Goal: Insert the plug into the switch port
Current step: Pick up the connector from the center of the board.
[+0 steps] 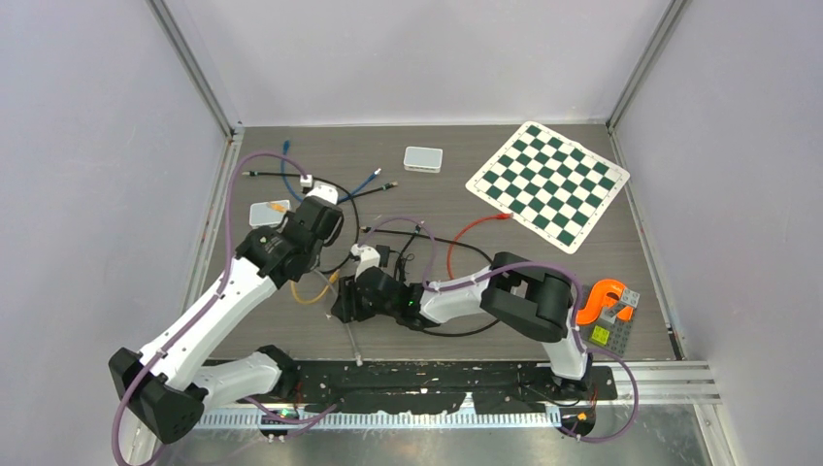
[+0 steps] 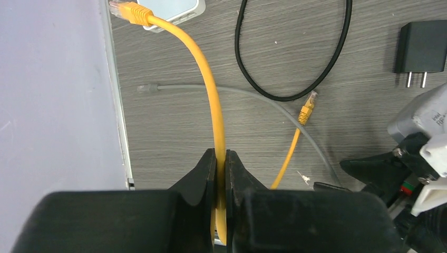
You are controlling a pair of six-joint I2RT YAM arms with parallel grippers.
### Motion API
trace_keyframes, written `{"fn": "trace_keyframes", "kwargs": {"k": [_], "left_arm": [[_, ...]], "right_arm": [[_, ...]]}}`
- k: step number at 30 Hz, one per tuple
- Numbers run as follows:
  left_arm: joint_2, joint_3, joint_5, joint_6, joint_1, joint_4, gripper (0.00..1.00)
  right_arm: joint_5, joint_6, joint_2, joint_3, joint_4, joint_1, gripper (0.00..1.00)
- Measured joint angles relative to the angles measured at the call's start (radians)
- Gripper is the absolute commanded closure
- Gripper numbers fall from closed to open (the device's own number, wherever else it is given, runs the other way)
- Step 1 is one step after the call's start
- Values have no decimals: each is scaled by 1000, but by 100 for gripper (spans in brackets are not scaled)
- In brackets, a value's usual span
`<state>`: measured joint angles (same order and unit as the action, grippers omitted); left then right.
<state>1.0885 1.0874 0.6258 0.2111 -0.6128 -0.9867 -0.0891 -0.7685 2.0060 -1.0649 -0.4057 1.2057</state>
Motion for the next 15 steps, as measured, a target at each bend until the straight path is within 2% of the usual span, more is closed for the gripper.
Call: {"fn": "trace_keyframes", "kwargs": {"k": [3,6,9,15], "left_arm": [[-19,-5,-11,5,11,3,100],[-35,-5,-14,10,29,3,100],[-48,-5,-19,10,46,3,100],[-95,-8,-55,10,99,-10,100]], "right_arm": [[-22,-2,16,-25,16,3,60],[-32,-5,30,-34,18,3,78],[-40,4,41,-39,20,2,92],[-44,60,32,-47,60,-30,95]]}}
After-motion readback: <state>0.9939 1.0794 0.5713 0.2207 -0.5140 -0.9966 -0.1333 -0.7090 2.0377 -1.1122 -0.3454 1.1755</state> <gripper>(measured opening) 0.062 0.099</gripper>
